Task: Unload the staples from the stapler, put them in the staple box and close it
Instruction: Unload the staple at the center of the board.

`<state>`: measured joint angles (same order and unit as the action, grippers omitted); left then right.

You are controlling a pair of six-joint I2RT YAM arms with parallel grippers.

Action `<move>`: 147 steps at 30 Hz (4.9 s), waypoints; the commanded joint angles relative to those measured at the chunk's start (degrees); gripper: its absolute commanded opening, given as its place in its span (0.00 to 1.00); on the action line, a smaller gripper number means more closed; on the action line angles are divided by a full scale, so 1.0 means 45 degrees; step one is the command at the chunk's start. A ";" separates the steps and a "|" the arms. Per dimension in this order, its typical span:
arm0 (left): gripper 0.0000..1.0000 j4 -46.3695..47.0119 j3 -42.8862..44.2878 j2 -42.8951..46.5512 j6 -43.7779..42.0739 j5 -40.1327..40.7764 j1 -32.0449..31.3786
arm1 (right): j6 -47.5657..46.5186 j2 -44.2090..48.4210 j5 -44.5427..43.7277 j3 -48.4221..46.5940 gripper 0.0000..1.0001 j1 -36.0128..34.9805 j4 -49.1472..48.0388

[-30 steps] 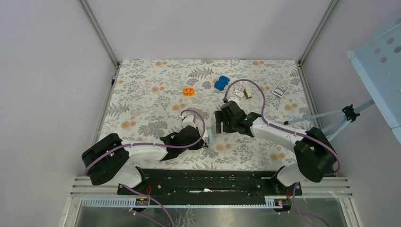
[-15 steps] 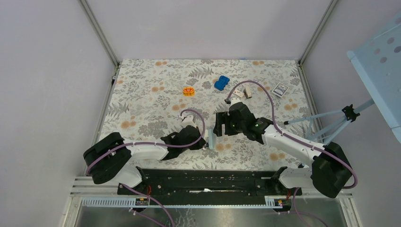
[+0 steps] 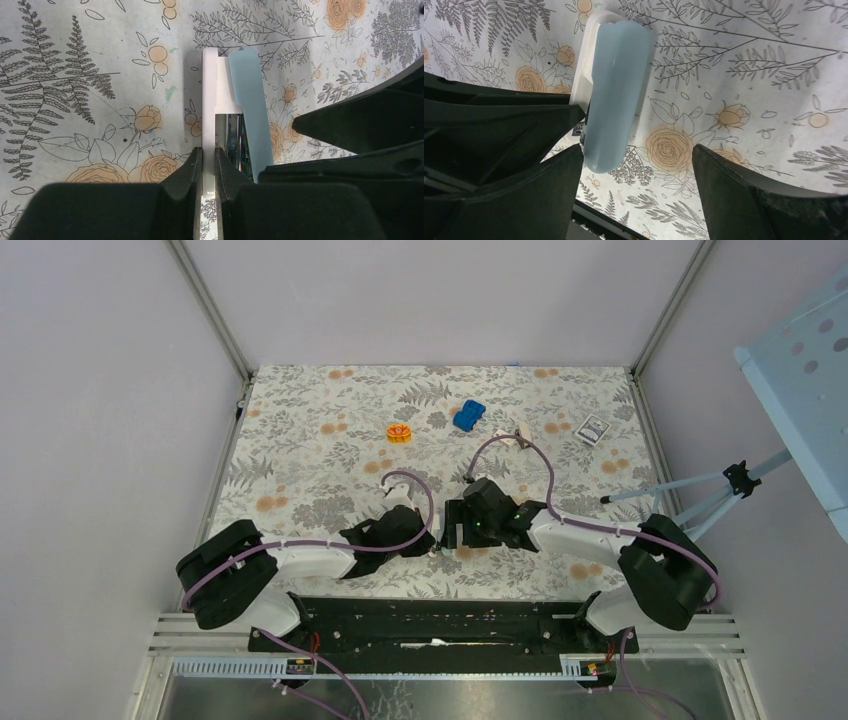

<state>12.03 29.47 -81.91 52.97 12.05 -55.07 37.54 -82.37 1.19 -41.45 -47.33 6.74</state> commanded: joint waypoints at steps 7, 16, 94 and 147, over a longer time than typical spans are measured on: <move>0.00 -0.0436 -0.0007 0.0117 -0.0121 0.0014 0.0015 | 0.0748 -0.1037 0.0213 -0.0399 0.85 -0.0494 -0.1016; 0.00 -0.0603 -0.0018 0.0175 -0.0208 0.0130 0.0023 | 0.0882 -0.0693 -0.1885 -0.0639 0.81 -0.0583 0.0826; 0.00 0.0109 -0.0479 -0.0253 0.0306 -0.0320 -0.0004 | -0.3421 -0.0960 -0.2830 -0.2508 0.89 0.1475 0.1311; 0.00 -0.0794 0.0205 0.1654 -0.1457 0.0648 0.0609 | 0.1196 0.3513 -0.0664 0.1773 0.96 -0.0145 -0.2455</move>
<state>11.90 26.70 -73.95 46.00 10.09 -52.45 39.55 -62.74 0.62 -30.70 -46.52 1.54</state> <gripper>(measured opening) 0.122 0.962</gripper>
